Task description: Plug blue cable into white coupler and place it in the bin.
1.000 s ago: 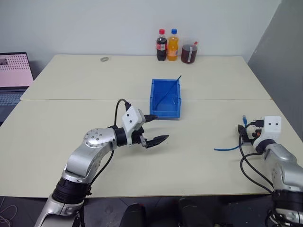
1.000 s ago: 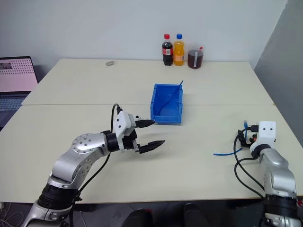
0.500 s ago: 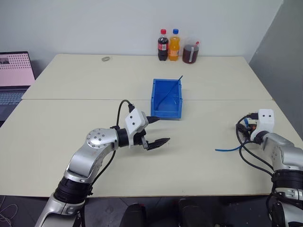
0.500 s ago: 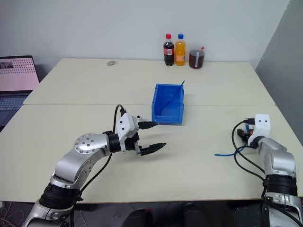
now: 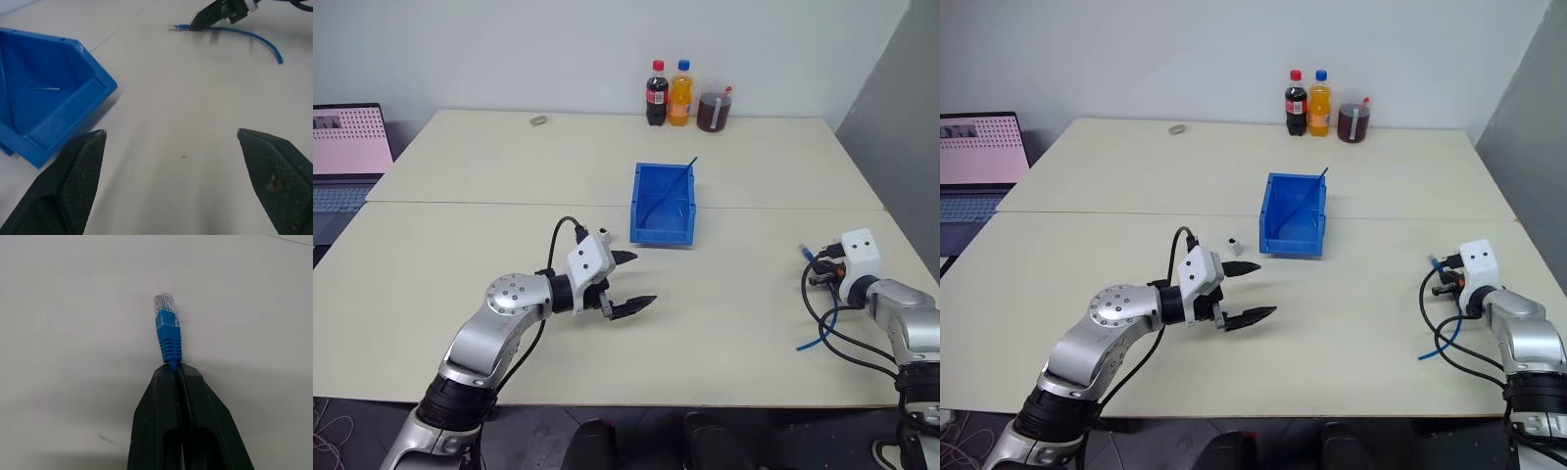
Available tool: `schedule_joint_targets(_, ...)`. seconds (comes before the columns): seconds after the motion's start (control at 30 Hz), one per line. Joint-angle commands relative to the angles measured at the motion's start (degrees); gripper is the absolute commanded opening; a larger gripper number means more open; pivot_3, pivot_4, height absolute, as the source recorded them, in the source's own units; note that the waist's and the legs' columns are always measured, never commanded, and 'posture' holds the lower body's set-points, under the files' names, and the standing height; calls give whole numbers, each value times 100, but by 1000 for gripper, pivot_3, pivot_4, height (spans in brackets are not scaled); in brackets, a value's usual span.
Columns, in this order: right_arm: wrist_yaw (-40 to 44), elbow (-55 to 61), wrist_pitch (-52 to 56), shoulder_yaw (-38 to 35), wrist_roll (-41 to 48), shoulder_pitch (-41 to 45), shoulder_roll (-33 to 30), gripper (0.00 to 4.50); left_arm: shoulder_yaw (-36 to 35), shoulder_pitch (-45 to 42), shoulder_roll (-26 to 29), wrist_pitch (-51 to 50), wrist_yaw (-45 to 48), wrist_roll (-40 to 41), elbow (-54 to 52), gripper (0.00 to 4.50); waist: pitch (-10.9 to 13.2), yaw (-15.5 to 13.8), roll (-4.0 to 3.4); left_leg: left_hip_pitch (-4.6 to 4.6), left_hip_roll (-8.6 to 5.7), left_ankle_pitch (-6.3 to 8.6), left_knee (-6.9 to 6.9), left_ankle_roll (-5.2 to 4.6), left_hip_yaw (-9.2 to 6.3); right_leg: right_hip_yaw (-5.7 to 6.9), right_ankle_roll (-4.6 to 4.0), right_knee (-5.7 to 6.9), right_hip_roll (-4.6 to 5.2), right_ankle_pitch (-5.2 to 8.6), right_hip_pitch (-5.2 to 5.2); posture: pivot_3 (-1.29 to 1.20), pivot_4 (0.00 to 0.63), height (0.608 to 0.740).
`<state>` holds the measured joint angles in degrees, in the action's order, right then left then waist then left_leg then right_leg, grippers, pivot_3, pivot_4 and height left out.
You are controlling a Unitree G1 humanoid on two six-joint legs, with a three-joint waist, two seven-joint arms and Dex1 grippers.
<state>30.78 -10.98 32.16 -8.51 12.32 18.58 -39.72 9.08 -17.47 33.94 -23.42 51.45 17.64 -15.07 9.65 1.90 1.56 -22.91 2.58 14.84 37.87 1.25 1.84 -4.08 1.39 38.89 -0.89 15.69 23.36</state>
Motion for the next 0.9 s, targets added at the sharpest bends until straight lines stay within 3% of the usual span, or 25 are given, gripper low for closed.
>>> schedule_joint_targets(0.03, 1220, 910, -804, 160, 243, -93, -417, 4, -289, 172, 236, 108, 141, 64, -78, 4500, 5, 31, -9, 1, 2, 0, -1, 0, 3, 1, 0, 1, -2, 0, 3, 0, 150, 740)
schedule_joint_targets(0.17, 2626, 2292, -1336, 1091, 390, 10, -663, 4, -691, 934, 841, 218, 434, 57, -75, 4500, 9, 131, -12, 5, 13, 0, -6, 0, 0, 3, -1, 3, -9, 1, 6, 0, 150, 740)
schedule_joint_targets(0.23, 2863, 2522, -1505, 1687, 170, 260, -485, 4, -912, 1263, 1042, 244, 493, 101, -37, 4500, 19, 201, 5, 12, 22, 2, -7, -1, 0, 2, -6, 4, -5, 3, 6, 0, 150, 740)
schedule_joint_targets(0.47, 2870, 1677, -1899, 3444, -769, 1399, 1041, 4, -1613, 1896, 1489, 618, 533, -8, 589, 4500, 44, 126, 28, 6, 24, 1, -1, 0, -11, 18, -18, 14, 6, 5, 14, 0, 150, 740)
schedule_joint_targets(0.67, 2825, 537, -2280, 4106, -1394, 2064, 1960, 4, -1863, 2156, 1515, 687, 575, 19, 550, 4500, 45, -9, 32, -9, 9, 1, 2, 1, 8, 32, -44, 9, 20, -11, 26, 0, 150, 740)
schedule_joint_targets(0.83, 2995, 155, -2402, 4341, -1640, 2265, 2230, 4, -1843, 2298, 1475, 671, 574, 41, 375, 4500, 44, -21, 33, -10, 13, 3, -2, 4, 1, 42, -57, 14, 36, -5, 31, 0, 150, 740)
schedule_joint_targets(0.9, 3038, 109, -2388, 4322, -1646, 2275, 2279, 463, -1803, 2314, 1449, 664, 571, 46, 338, 4500, 44, -20, 32, -9, 16, 3, -2, 4, -3, 45, -61, 19, 33, -2, 31, 0, 150, 740)
